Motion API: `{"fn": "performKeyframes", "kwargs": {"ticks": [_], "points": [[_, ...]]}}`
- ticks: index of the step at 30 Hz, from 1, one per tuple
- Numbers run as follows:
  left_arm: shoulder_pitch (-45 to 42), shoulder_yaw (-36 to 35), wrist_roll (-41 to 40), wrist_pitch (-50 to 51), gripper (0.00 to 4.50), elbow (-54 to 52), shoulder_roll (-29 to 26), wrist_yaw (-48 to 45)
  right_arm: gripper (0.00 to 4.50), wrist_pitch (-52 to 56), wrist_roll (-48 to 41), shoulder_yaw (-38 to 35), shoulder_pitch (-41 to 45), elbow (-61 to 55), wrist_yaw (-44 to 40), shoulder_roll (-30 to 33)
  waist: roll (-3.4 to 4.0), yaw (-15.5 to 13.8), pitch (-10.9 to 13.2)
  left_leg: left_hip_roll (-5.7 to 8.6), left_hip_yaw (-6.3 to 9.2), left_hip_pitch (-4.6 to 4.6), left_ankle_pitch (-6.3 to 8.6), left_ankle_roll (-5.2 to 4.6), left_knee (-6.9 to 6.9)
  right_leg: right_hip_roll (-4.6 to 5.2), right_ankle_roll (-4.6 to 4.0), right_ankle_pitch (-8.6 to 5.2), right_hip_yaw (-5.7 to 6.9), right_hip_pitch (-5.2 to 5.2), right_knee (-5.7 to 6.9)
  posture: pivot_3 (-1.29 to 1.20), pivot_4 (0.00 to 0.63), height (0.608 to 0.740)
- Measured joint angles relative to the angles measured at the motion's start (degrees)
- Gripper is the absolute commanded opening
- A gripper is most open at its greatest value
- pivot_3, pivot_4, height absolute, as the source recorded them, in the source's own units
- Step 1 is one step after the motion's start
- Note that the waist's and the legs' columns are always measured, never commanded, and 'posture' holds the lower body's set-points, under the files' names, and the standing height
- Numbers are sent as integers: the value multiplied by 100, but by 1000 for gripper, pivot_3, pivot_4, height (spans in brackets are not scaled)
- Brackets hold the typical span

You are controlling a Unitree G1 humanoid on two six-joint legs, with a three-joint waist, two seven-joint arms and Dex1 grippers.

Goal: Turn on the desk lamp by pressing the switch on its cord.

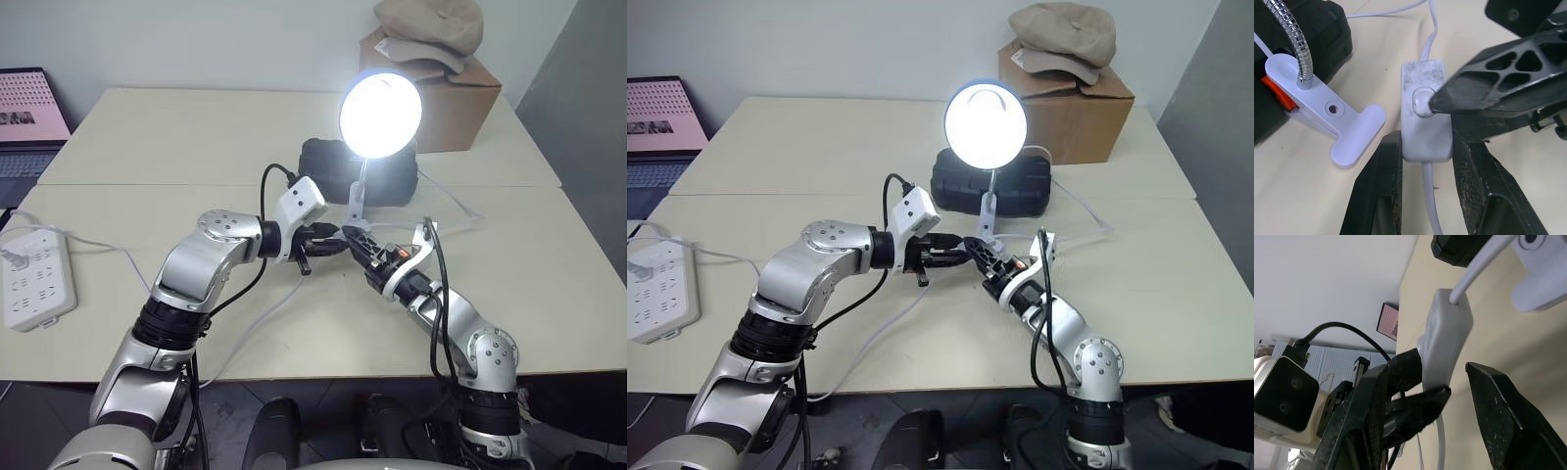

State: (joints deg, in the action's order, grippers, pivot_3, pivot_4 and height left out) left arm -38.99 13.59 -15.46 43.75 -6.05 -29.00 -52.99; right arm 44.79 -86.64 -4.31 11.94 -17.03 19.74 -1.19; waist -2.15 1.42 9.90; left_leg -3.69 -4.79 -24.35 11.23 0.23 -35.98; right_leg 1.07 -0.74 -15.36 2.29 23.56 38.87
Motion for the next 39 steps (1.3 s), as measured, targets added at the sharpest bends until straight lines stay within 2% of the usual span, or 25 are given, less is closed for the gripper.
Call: {"fn": "performKeyframes", "kwargs": {"ticks": [7,9,10,12,14,16,17,22,25,28,33,35,39], "points": [[-2,0,47,-100,1087,151,-16,-2,2580,184,-79,-59,-293,-474,-194,791,0,6,1,1,0,0,0,0,0,1,0,0,1,1,0,0,150,740],[-3,0,68,-174,1087,186,-37,-9,2944,201,-151,-70,-371,-641,-293,995,0,4,0,0,1,0,0,0,1,0,0,0,1,1,-1,0,150,740],[-2,0,73,-177,1087,192,-37,-10,2944,207,-159,-66,-377,-668,-311,1023,0,4,1,0,1,0,0,0,1,0,0,0,1,1,-1,0,150,740],[-2,3,85,-192,1087,214,-39,-17,3550,216,-182,-47,-405,-826,-434,1197,1,4,1,1,1,0,0,0,1,0,0,0,1,1,-1,0,150,740],[-2,9,107,-223,1087,223,-51,-23,3965,223,-166,-8,-418,-966,-535,1382,0,3,1,2,0,0,0,0,1,0,1,0,0,1,-1,0,150,740],[-1,93,172,-360,1087,263,-118,-70,4415,438,278,210,-424,-1382,-994,2153,10,2,7,9,-2,-4,0,-1,0,6,2,-1,0,2,-5,0,150,740],[-1,121,217,-442,1087,337,-170,-112,4500,555,554,297,-420,-1646,-1268,2607,9,-3,6,8,-1,-5,1,-1,1,5,2,-1,1,2,-10,0,150,740],[4,313,541,-964,1087,700,-338,-265,4500,672,2189,894,-427,-2378,-2641,4204,8,-34,7,6,4,-9,1,-1,5,2,1,-2,10,7,-16,0,150,740],[17,436,722,-1392,1087,1006,-348,-354,4500,456,3171,992,-437,-2560,-3345,5087,6,-53,8,8,3,-17,1,-1,2,4,2,-1,11,12,-21,0,150,740],[115,487,841,-1843,1087,1295,-335,-485,4500,33,3860,806,-440,-2555,-3916,5474,2,-58,9,6,4,-25,1,-1,1,3,2,-1,14,18,-23,0,150,740],[157,594,953,-2478,1087,1653,-216,-733,4500,-375,4321,500,-461,-2524,-4652,5656,1,-118,9,6,5,-36,1,-1,0,2,3,-1,17,27,-24,0,150,740],[159,630,1015,-2739,1793,1785,-208,-814,4500,-456,4470,450,-455,-2479,-4832,5656,1,-128,10,6,4,-37,1,-1,-2,2,3,-1,17,27,-24,0,150,740],[171,619,1007,-3040,2667,1839,-227,-1046,4500,-538,4691,302,-424,-2276,-5074,5646,0,-134,10,6,4,-37,1,-1,-5,3,4,0,17,26,-22,0,150,740]]}}
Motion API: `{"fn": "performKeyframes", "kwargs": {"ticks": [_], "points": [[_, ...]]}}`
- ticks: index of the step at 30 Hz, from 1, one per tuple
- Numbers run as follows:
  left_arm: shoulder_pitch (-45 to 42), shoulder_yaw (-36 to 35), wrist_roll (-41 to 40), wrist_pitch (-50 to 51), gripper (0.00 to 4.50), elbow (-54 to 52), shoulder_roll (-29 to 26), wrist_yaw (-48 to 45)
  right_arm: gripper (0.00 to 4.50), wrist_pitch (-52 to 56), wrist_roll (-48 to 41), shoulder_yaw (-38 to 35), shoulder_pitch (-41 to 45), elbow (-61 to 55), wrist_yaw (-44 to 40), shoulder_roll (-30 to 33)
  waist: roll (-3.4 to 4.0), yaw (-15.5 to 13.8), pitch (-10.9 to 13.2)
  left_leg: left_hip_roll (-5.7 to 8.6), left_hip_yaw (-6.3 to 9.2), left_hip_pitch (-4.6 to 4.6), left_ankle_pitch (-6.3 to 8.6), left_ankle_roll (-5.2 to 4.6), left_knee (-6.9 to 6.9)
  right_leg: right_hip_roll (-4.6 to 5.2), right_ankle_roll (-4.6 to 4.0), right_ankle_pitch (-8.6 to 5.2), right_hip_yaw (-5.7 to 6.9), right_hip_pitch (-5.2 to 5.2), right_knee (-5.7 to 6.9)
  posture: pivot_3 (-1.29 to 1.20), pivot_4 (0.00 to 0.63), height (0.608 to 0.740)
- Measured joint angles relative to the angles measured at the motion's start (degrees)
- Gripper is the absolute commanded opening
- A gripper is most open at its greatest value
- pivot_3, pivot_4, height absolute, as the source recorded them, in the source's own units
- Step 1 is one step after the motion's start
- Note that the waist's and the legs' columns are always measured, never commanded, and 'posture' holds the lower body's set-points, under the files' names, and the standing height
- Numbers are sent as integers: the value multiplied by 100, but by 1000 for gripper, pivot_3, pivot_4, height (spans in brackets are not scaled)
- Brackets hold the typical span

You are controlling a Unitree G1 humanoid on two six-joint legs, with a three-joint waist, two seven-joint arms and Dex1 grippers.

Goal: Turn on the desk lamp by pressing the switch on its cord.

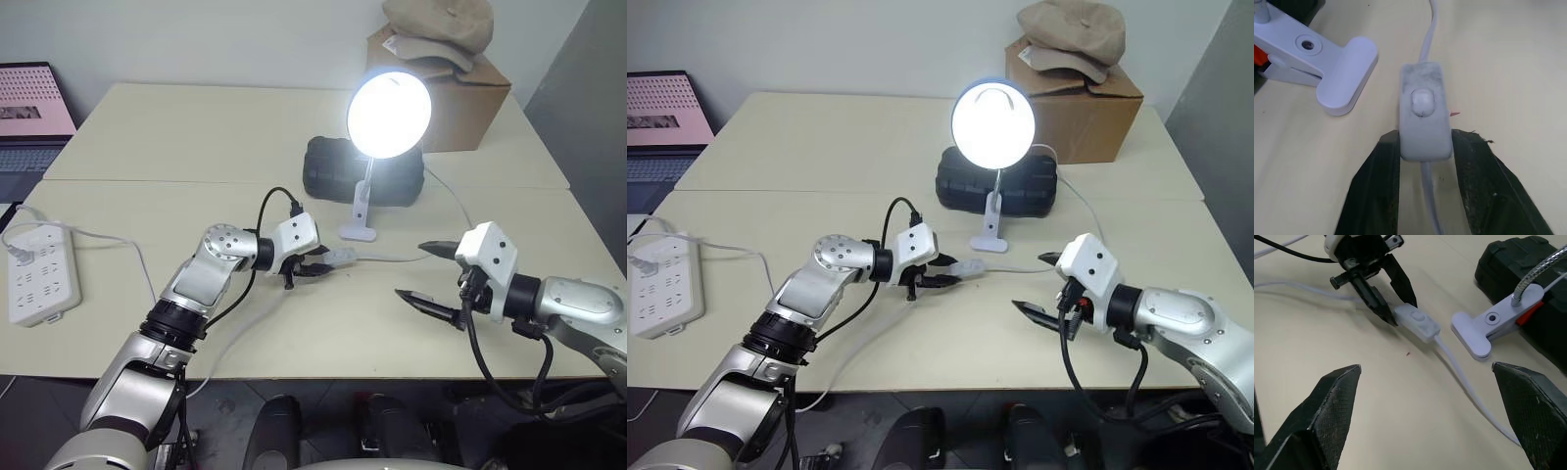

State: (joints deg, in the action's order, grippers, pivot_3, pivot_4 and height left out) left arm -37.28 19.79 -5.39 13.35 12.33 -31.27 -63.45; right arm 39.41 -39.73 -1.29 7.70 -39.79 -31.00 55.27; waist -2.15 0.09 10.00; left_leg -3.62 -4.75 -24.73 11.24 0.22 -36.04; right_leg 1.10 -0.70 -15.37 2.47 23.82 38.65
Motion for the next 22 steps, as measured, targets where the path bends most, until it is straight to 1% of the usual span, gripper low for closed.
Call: {"fn": "performKeyframes", "kwargs": {"ticks": [4,7,9,13,15,17,20,22], "points": [[122,-119,-34,-96,3403,-96,-160,-182,4500,-34,107,-34,22,132,-191,-32,0,4,0,-2,1,0,0,0,0,-2,0,0,1,1,4,0,150,740],[438,-459,-163,-9,4123,-558,-491,-189,4500,-160,275,-20,183,369,-469,-36,1,28,0,-4,-2,1,0,0,0,-3,0,0,-4,5,8,0,150,740],[591,-762,-286,83,4465,-818,-672,-121,4500,-271,372,-23,278,521,-630,-38,1,14,0,-4,1,1,0,0,-1,-2,0,0,-1,4,10,0,150,740],[1119,-1457,-706,535,4465,-1563,-1117,-81,4500,-640,604,20,434,895,-1118,-52,0,6,1,-4,-3,2,0,1,-2,0,0,0,-4,4,10,0,150,740],[1771,-2024,-1090,1053,4465,-2248,-1358,29,4500,-820,710,21,538,1168,-1425,-35,1,37,1,-5,-9,3,0,1,-1,0,0,0,-13,5,9,0,150,740],[2293,-2531,-1404,1466,4465,-2754,-1414,202,4500,-923,799,-35,561,1531,-1644,-1,1,31,1,-5,-7,5,-1,2,-2,2,1,-1,-8,4,10,0,150,740],[2715,-3065,-1776,1943,4465,-3254,-1456,463,4500,-1068,933,-39,598,1773,-1917,-2,1,-19,1,-5,0,7,-1,2,-4,3,0,-1,2,3,21,0,150,740],[2895,-3281,-1951,2151,4465,-3407,-1478,552,4500,-1128,951,-44,617,1808,-2027,-3,1,-25,1,-5,0,14,-1,2,-6,4,0,-1,2,-2,23,0,150,740]]}}
